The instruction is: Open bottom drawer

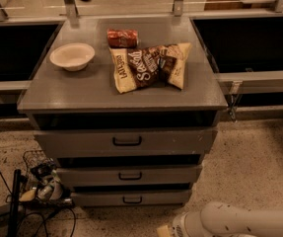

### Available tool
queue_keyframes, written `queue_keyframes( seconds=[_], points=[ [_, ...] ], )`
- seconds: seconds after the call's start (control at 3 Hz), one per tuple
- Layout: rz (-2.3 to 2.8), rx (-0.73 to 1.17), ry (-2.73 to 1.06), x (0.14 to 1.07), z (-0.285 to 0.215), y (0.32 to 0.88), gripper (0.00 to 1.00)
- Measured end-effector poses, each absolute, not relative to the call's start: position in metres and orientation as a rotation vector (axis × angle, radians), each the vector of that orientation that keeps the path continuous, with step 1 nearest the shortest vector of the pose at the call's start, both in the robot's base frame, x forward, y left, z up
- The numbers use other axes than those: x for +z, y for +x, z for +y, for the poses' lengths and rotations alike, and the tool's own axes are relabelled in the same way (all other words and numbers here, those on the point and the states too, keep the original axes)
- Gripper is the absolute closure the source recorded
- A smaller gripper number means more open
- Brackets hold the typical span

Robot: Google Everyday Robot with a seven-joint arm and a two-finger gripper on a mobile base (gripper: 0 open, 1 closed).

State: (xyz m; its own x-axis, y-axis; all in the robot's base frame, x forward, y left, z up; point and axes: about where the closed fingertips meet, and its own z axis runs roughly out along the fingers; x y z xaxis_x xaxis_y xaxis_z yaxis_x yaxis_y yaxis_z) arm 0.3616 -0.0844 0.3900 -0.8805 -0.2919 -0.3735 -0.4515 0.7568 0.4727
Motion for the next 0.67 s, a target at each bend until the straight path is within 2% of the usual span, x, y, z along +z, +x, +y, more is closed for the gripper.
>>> queue_keyframes(
  seconds=[0.33, 0.67],
  points=[
    [2.687, 0.887, -0.597, 0.3838, -0.0723, 0.3729, 1.00],
    [2.690, 0.895, -0.600, 0.3844, -0.0716, 0.3734, 0.82]
  ],
)
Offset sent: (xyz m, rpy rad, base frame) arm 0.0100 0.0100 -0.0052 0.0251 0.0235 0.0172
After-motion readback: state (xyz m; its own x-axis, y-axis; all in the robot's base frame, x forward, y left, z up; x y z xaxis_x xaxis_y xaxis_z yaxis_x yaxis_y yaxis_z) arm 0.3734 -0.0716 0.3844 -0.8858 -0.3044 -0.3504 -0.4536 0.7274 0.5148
